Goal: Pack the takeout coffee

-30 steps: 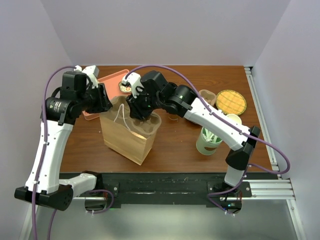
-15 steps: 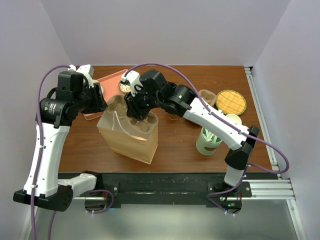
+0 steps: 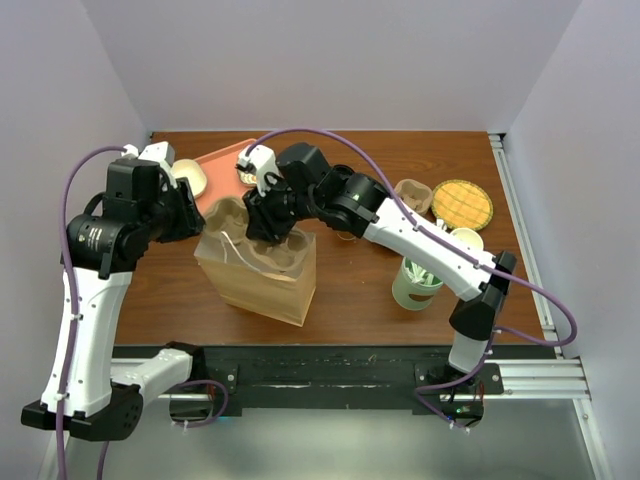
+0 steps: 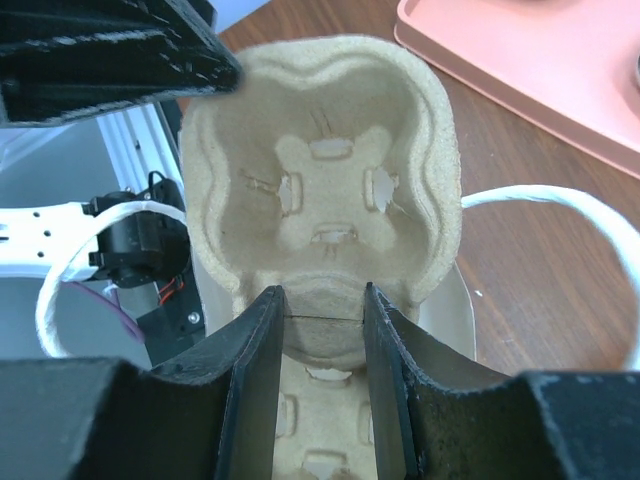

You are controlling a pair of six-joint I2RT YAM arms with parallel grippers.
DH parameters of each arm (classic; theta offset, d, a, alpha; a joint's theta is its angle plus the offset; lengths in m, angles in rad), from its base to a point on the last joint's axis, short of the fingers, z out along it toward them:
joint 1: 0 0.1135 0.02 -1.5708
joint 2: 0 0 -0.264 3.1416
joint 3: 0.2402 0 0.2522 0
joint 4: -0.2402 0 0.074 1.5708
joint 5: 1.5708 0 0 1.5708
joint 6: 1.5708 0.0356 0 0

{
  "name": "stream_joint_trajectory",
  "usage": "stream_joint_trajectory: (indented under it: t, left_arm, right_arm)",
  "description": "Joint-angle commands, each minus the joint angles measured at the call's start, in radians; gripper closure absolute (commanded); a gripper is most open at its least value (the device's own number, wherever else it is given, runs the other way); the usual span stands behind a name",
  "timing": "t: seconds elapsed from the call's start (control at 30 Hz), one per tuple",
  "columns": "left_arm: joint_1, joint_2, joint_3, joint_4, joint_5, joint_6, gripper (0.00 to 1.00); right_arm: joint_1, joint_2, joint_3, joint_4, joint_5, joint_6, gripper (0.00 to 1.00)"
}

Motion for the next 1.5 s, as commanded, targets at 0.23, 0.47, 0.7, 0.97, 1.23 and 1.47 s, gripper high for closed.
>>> stream_joint_trajectory:
  t: [0.23,0.47,0.7,0.97,1.23,1.47]
  left_arm:
    - [0.001,-0.013,0.025,-0.052,-0.028,-0.030,0.48]
    - [0.001,-0.027,-0.032,-0.036,0.015,-0.043,0.53]
    - [0.001,-0.051,-0.094,0.006,0.035,-0.032,0.58]
    - [0.001,-0.022,-0.087,-0.012,-0.064,-0.020,0.55]
    - [0.001,-0.034,-0.139,0.016,-0.055,-0.030,0.55]
    - [0.001,-0.041,-0.156,0.025,-0.052,-0.029,0.57]
  right_arm:
    - [-0.007,-0.085,-0.179,0.172,0.006,0.028,0.75]
    - [-0.006,-0.095,-0.190,0.195,0.013,0.022,0.75]
    - [-0.007,-0.093,-0.185,0.215,0.011,-0.004,0.75]
    - [-0.007,-0.096,-0.194,0.261,-0.003,-0.009,0.75]
    - [-0.007,-0.098,-0.208,0.298,-0.010,-0.012,0.75]
    - [-0.007,-0.088,-0.176,0.299,-0.012,-0.012,0.75]
